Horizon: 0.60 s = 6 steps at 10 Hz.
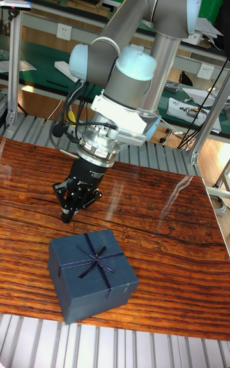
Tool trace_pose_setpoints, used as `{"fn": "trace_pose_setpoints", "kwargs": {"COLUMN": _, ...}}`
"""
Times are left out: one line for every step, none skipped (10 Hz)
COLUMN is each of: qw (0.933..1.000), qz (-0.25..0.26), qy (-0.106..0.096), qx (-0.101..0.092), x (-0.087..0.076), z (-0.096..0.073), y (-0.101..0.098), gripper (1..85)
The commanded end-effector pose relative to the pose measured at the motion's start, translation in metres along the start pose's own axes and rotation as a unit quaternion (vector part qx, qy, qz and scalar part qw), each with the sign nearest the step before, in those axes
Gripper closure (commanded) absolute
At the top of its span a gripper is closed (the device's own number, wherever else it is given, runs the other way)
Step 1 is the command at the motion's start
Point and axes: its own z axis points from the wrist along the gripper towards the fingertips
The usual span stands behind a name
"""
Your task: Slide the outer casing onto the gift box
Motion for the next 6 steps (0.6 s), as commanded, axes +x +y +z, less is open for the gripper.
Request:
{"fn": "trace_pose_setpoints", "kwargs": {"qw": 0.9998, "qz": 0.004, "qy": -0.018, "qx": 0.007, "x": -0.010, "z": -0.002, "y": -0.005, "gripper": 84.7}}
{"fn": "trace_pose_setpoints", "kwargs": {"qw": 0.9997, "qz": 0.003, "qy": -0.022, "qx": 0.009, "x": -0.013, "z": 0.001, "y": -0.006, "gripper": 84.7}}
{"fn": "trace_pose_setpoints", "kwargs": {"qw": 0.9996, "qz": 0.000, "qy": -0.025, "qx": 0.011, "x": -0.015, "z": 0.004, "y": -0.008, "gripper": 84.7}}
{"fn": "trace_pose_setpoints", "kwargs": {"qw": 0.9995, "qz": -0.003, "qy": -0.028, "qx": 0.013, "x": -0.017, "z": 0.006, "y": -0.009, "gripper": 84.7}}
{"fn": "trace_pose_setpoints", "kwargs": {"qw": 0.9994, "qz": -0.005, "qy": -0.031, "qx": 0.015, "x": -0.020, "z": 0.009, "y": -0.011, "gripper": 84.7}}
{"fn": "trace_pose_setpoints", "kwargs": {"qw": 0.9992, "qz": -0.009, "qy": -0.034, "qx": 0.016, "x": -0.021, "z": 0.011, "y": -0.014, "gripper": 84.7}}
